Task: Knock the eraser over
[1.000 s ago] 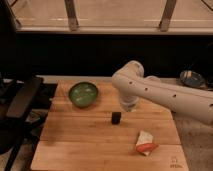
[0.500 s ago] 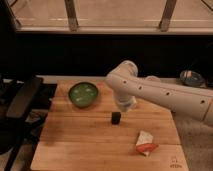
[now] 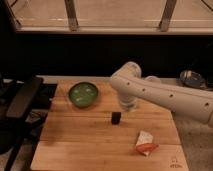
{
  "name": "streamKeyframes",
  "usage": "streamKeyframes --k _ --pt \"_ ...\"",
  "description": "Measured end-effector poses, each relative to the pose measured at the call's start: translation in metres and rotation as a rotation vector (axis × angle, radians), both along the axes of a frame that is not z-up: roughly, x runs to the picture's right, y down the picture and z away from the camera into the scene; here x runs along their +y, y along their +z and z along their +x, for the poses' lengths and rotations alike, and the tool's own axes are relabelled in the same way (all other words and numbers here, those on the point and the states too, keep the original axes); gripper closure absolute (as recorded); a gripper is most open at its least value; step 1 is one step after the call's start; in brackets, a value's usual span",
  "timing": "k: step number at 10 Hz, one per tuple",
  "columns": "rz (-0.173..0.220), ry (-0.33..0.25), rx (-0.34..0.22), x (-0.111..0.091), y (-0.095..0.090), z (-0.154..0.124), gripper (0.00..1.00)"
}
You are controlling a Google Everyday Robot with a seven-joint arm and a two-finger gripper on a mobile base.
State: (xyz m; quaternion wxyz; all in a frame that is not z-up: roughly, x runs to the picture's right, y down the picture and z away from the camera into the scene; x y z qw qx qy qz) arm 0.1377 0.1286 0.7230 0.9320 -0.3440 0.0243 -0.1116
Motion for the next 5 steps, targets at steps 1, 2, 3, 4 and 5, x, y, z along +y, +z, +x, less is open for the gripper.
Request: streamKeyframes --k 1,2,3,4,5 --pt "0.007 0.022 0.021 0.002 0.001 0.021 0.92" --pt "0.014 0.049 0.031 0.005 0.003 0.038 0.92" --pt "0.015 0.071 0.036 0.01 0.007 0.049 0.92" --pt "0.01 0.089 0.023 0.018 0.015 0.057 0.92" --pt "0.0 0.103 0.011 0.028 0.026 0.06 0.92"
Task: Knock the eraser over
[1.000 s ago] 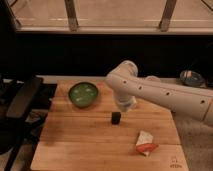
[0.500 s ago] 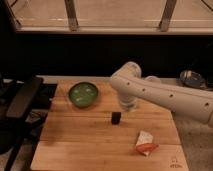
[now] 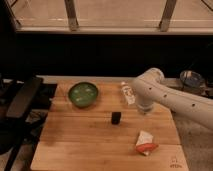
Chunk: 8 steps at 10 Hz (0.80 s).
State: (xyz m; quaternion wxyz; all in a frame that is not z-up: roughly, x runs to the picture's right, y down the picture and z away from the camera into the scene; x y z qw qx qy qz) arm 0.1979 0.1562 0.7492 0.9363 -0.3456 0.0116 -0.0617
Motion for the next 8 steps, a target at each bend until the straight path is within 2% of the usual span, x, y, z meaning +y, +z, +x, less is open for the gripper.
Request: streamKeyframes --k 1,3,4,6,8 --pt "-0.012 0.012 -0.016 0.013 0.015 -0.002 0.92" --pt "-0.016 -0.01 -0.024 0.031 0.037 -0.013 0.92" --pt "-0.018 -0.021 -0.029 0.034 0.041 -0.019 0.92" --pt "-0.028 -0.041 -0.039 0.032 0.039 -0.03 0.92" --pt "-0.042 -0.074 -0.058 0.023 0.03 -0.052 0.92"
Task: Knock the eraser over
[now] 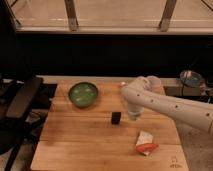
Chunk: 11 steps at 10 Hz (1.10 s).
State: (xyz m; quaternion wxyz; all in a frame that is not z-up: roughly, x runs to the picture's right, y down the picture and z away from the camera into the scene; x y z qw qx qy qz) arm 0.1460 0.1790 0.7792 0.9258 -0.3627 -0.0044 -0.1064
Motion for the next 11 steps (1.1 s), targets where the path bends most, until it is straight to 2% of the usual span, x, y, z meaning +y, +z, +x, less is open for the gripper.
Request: streamKeyframes --k 2,4,6,7,11 --pt "-0.008 -0.018 -0.009 -0.001 -0.001 -0.007 0.92" --pt "-0.019 -0.04 -0.028 -0.001 0.003 -0.028 0.92" --pt "-0.031 -0.06 -0.045 -0.009 -0.004 -0.05 0.92" --pt "-0.035 -0.066 -0.048 -0.011 -0.004 -0.051 0.92" --pt "-0.048 -0.085 -0.087 -0.018 0.0 -0.081 0.92"
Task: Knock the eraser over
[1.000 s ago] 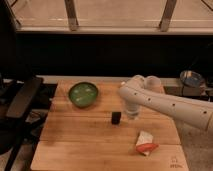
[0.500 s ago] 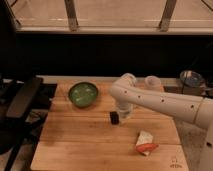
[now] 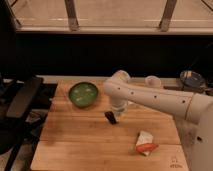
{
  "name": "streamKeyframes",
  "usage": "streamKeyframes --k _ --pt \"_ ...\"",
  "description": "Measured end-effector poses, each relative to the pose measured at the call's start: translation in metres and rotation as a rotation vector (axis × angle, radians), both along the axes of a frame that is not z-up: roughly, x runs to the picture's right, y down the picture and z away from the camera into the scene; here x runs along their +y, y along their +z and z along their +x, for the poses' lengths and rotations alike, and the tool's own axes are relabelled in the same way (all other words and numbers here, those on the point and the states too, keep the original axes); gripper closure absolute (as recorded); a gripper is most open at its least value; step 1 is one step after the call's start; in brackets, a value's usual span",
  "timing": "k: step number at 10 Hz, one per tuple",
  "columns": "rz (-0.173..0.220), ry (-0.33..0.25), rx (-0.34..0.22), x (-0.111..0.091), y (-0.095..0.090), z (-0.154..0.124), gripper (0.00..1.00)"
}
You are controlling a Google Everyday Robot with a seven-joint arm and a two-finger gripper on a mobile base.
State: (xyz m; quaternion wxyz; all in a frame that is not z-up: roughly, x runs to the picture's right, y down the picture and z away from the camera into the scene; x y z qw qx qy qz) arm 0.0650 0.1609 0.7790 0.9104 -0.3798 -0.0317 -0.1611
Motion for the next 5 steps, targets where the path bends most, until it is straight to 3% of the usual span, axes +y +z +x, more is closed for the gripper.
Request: streamKeyframes --k 5 --pt "-0.003 0.02 -0.043 -0.025 0.012 -0.001 0.92"
